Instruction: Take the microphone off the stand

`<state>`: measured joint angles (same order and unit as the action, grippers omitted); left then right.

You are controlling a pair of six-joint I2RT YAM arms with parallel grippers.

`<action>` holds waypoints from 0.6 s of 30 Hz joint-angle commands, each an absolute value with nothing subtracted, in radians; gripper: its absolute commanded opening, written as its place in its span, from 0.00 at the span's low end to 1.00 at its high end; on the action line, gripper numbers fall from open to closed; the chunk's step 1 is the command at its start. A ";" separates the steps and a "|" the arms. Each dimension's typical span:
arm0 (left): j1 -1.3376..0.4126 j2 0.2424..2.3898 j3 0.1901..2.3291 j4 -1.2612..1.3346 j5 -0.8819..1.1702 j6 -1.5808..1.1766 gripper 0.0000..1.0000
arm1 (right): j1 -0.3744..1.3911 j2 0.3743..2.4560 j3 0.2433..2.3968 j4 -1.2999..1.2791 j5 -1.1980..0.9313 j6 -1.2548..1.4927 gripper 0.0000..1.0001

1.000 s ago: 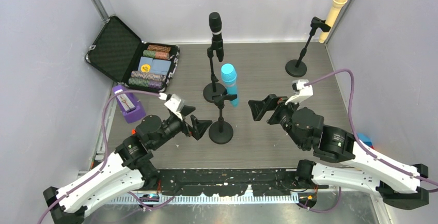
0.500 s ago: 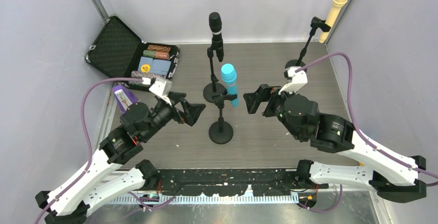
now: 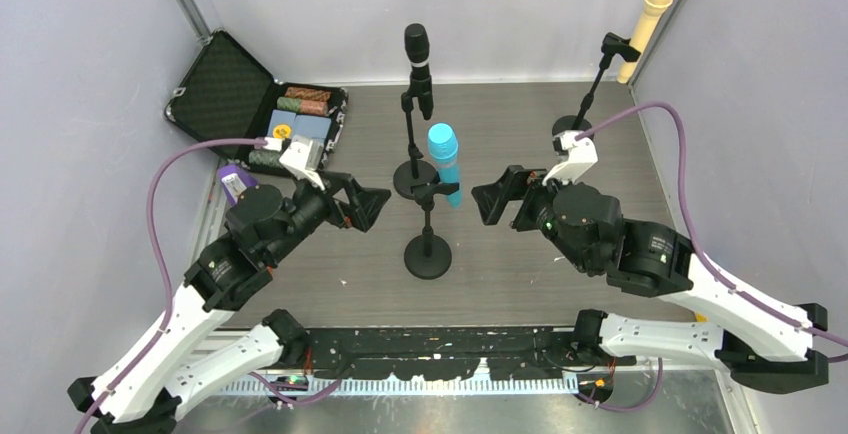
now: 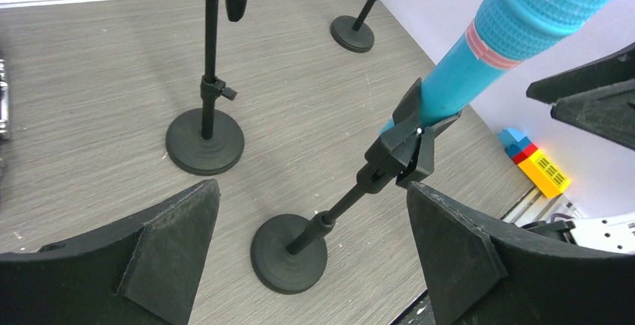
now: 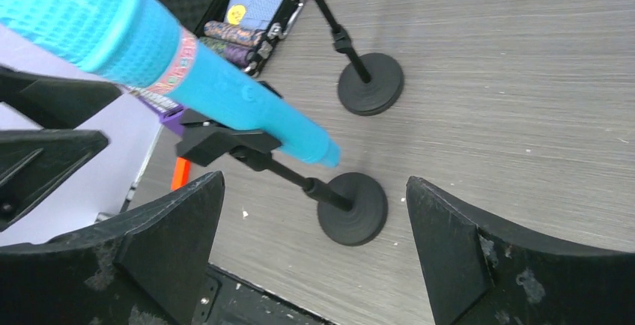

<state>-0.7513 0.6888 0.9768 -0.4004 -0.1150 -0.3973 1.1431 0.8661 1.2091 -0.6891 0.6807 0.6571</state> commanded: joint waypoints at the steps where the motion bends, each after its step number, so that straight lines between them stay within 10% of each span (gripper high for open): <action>1: -0.704 0.739 1.031 -0.360 -0.009 -0.455 1.00 | 1.144 0.940 1.290 -0.654 0.568 0.655 0.97; 18: -0.590 0.888 0.919 -0.018 0.261 -0.656 0.90 | 1.132 1.113 1.346 -0.532 0.606 0.579 0.93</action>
<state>-0.5953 0.8993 0.9173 -0.1257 0.2306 -0.6292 1.1416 1.1000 1.2934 -0.5919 0.5735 0.6136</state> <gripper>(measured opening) 0.912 0.936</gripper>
